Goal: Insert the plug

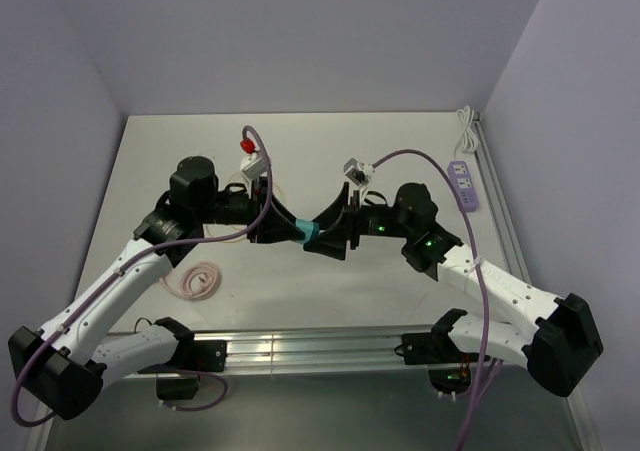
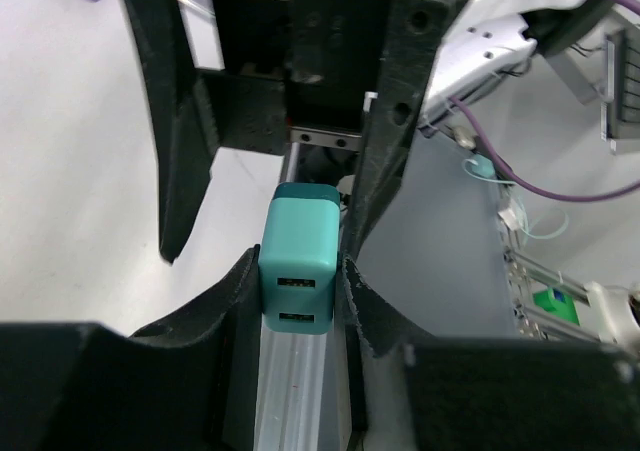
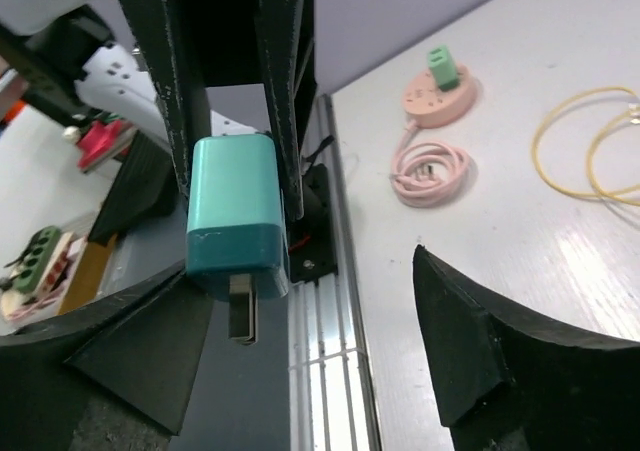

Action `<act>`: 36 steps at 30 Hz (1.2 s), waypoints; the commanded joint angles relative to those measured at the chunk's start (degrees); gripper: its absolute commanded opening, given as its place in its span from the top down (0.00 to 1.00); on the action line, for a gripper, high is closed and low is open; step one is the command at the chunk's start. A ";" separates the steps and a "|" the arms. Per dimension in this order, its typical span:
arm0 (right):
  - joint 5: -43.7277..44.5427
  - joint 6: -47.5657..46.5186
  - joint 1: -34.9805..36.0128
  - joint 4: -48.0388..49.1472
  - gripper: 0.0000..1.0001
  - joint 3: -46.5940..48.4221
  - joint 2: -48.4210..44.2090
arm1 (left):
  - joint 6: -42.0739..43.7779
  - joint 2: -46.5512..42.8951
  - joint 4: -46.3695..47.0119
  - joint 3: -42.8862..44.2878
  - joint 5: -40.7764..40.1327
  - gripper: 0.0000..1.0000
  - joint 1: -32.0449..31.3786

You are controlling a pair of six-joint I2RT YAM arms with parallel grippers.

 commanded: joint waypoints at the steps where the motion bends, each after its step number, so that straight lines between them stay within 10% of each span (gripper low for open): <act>1: 5.09 -3.86 0.08 -4.55 0.14 2.26 -2.78 | 2.01 -0.05 -2.34 3.05 -4.66 1.00 -0.25; 28: 9.66 2.29 -1.33 1.68 0.14 -11.97 -7.00 | 5.71 4.25 -43.04 25.72 -64.50 1.00 0.98; 36: 10.89 3.16 -1.07 4.06 0.13 -15.84 -10.70 | 2.46 8.92 -52.63 26.97 -80.51 1.00 11.87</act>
